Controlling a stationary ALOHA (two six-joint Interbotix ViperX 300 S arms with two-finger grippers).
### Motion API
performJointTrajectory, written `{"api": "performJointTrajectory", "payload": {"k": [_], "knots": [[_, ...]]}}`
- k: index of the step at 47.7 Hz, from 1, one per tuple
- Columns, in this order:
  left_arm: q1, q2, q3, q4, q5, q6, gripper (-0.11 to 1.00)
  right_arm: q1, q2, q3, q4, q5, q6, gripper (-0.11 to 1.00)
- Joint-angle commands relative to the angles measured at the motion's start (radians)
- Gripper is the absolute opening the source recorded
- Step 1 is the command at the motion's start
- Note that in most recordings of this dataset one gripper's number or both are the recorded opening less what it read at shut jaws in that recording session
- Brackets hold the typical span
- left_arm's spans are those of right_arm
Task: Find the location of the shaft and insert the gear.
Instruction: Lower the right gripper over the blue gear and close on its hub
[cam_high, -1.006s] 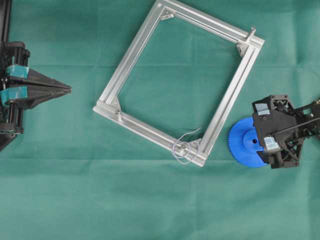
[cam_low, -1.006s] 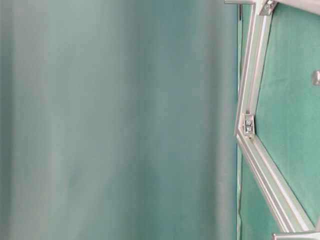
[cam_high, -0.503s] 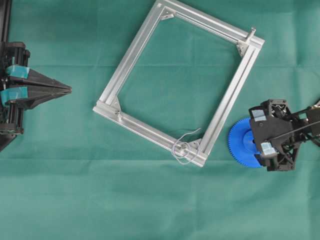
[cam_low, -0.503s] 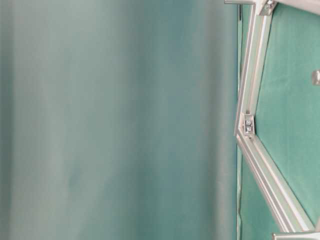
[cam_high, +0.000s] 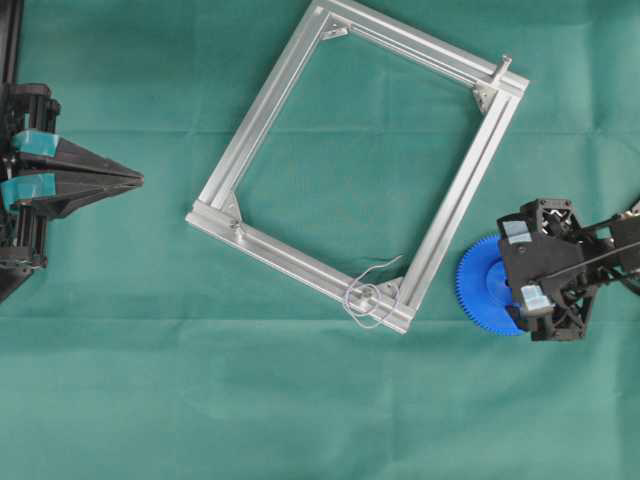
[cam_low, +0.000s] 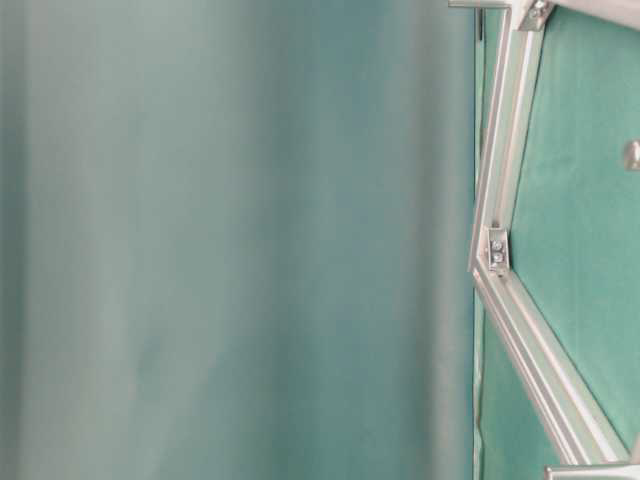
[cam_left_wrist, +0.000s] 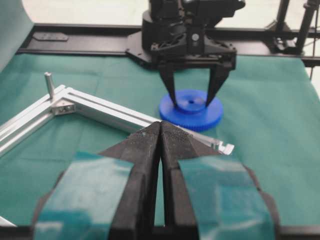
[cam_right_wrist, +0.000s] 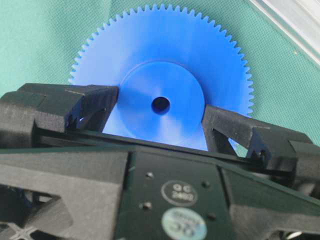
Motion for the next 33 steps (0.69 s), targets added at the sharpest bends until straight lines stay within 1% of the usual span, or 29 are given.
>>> {"api": "performJointTrajectory", "payload": {"k": [1,9,11,15,16,33], "knots": [[0.003,0.008,-0.018,-0.002,-0.006,-0.002,0.01,0.005,-0.002,-0.005,0.0,-0.006,0.003,0.93],[0.003,0.009,-0.018,-0.002,-0.006,-0.002,0.01,0.003,0.018,-0.008,0.0,-0.006,0.003,0.89],[0.003,0.008,-0.02,-0.002,-0.005,-0.002,0.01,0.003,0.025,-0.008,0.0,-0.006,0.003,0.85],[0.003,0.008,-0.02,-0.002,-0.005,-0.002,0.01,0.005,0.031,-0.009,0.0,-0.006,0.003,0.7],[0.003,0.008,-0.02,-0.002,-0.005,-0.002,0.01,0.005,0.031,-0.009,0.0,-0.006,0.003,0.68],[0.003,0.008,-0.02,-0.002,0.003,-0.002,0.01,0.005,0.031,-0.012,0.002,0.0,0.003,0.69]]}}
